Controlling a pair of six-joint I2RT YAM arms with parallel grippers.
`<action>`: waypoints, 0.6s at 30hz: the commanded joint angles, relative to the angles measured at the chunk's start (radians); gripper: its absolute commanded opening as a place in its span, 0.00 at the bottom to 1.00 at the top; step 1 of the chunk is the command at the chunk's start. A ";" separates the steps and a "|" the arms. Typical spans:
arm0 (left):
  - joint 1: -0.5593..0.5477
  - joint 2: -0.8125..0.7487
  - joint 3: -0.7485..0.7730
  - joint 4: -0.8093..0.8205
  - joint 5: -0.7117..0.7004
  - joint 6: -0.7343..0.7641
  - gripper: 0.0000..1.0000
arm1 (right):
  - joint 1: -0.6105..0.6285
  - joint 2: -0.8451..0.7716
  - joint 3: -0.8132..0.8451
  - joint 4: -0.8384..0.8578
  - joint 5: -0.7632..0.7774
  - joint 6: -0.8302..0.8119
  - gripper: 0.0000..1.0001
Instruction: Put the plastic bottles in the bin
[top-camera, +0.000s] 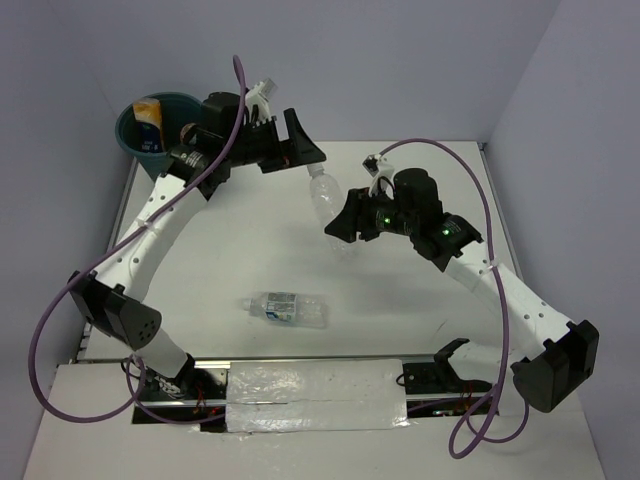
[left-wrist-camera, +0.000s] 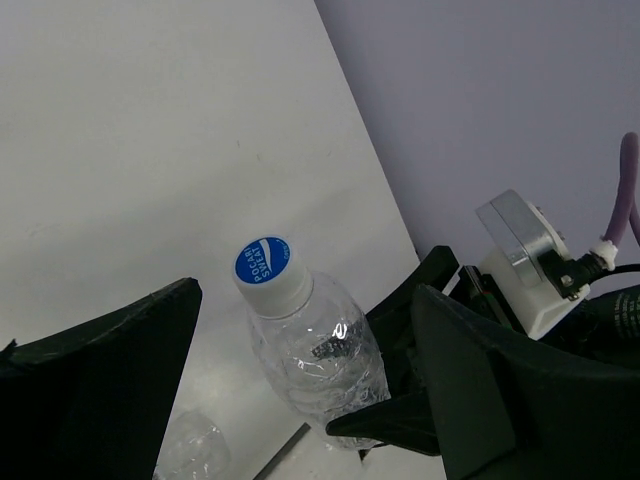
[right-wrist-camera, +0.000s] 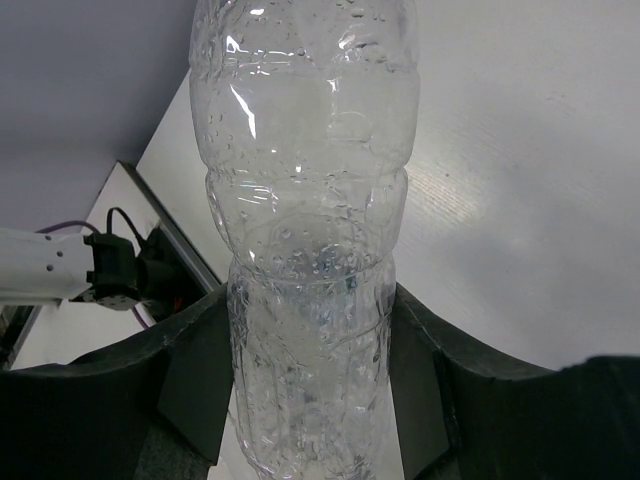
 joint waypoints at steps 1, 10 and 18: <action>-0.001 0.010 -0.038 0.106 0.036 -0.083 0.99 | 0.012 -0.021 0.033 0.015 -0.020 -0.018 0.61; -0.006 0.025 -0.118 0.187 0.065 -0.143 0.90 | 0.013 -0.021 0.019 0.025 -0.025 -0.008 0.61; -0.009 0.027 -0.150 0.212 0.076 -0.154 0.54 | 0.018 -0.002 0.008 0.038 -0.038 -0.001 0.61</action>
